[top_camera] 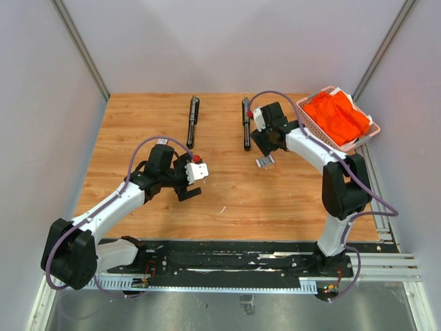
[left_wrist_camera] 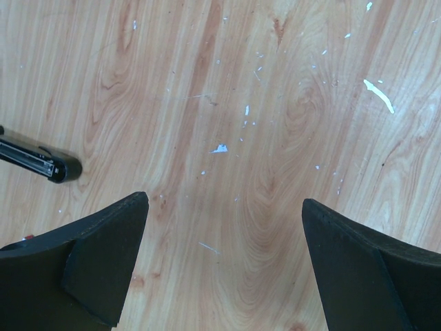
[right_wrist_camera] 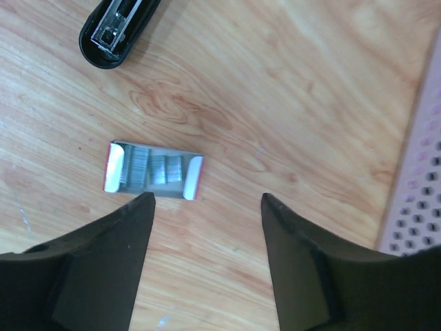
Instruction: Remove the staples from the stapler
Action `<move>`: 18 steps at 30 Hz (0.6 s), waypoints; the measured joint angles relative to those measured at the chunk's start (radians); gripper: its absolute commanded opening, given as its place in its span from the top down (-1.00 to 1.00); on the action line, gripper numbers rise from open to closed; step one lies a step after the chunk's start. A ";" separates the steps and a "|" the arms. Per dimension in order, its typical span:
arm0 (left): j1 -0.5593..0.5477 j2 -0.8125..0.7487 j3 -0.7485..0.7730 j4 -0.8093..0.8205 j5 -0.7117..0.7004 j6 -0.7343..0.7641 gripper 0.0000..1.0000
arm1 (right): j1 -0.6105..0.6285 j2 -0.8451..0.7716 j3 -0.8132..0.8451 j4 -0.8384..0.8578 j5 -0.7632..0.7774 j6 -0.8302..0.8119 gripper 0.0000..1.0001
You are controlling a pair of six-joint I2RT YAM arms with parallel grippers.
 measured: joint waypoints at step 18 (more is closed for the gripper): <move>0.157 0.112 0.111 0.101 -0.151 -0.233 -0.96 | -0.030 -0.127 -0.058 0.013 0.027 -0.026 -0.58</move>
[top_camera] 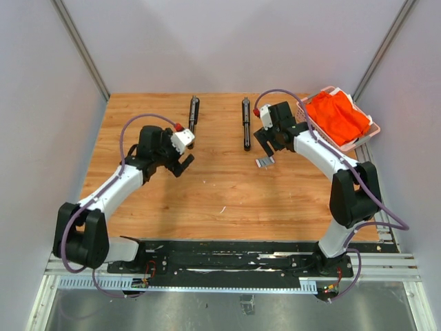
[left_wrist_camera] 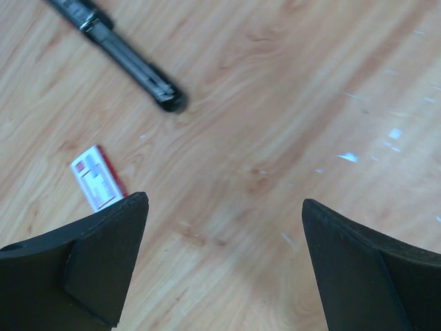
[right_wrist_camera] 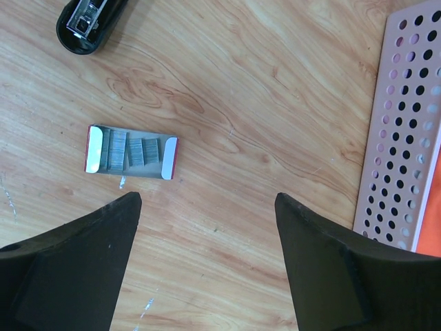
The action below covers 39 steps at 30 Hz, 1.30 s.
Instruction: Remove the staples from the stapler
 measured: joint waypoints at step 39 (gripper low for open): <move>0.286 0.703 0.638 -0.241 -0.178 -0.396 -0.96 | 0.000 -0.042 -0.055 0.040 -0.019 -0.008 -0.54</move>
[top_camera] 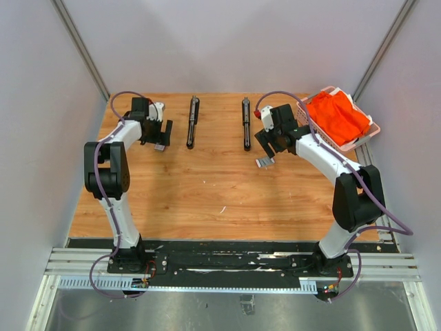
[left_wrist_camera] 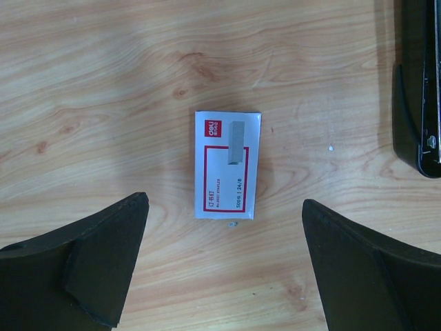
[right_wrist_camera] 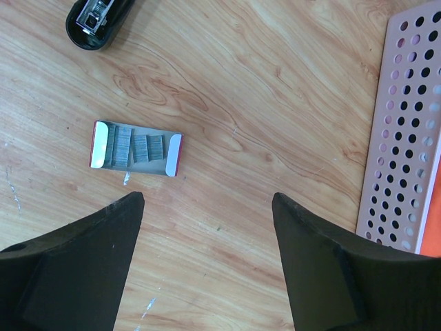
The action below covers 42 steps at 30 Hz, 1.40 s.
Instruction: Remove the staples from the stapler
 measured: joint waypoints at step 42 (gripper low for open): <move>0.005 0.103 0.051 -0.014 -0.006 -0.028 0.13 | 0.000 0.000 -0.001 0.007 0.000 0.000 -0.47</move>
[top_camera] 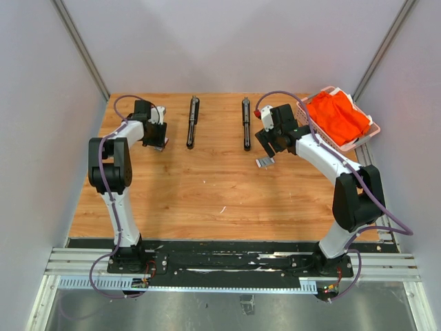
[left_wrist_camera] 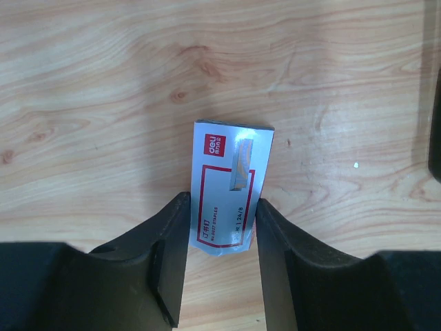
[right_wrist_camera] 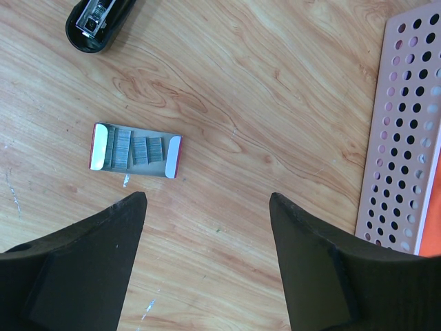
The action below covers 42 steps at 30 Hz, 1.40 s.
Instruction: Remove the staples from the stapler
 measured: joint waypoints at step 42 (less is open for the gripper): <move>-0.108 -0.376 -0.294 -0.042 -0.001 0.035 -0.96 | -0.035 0.016 0.000 0.000 0.009 0.024 -0.47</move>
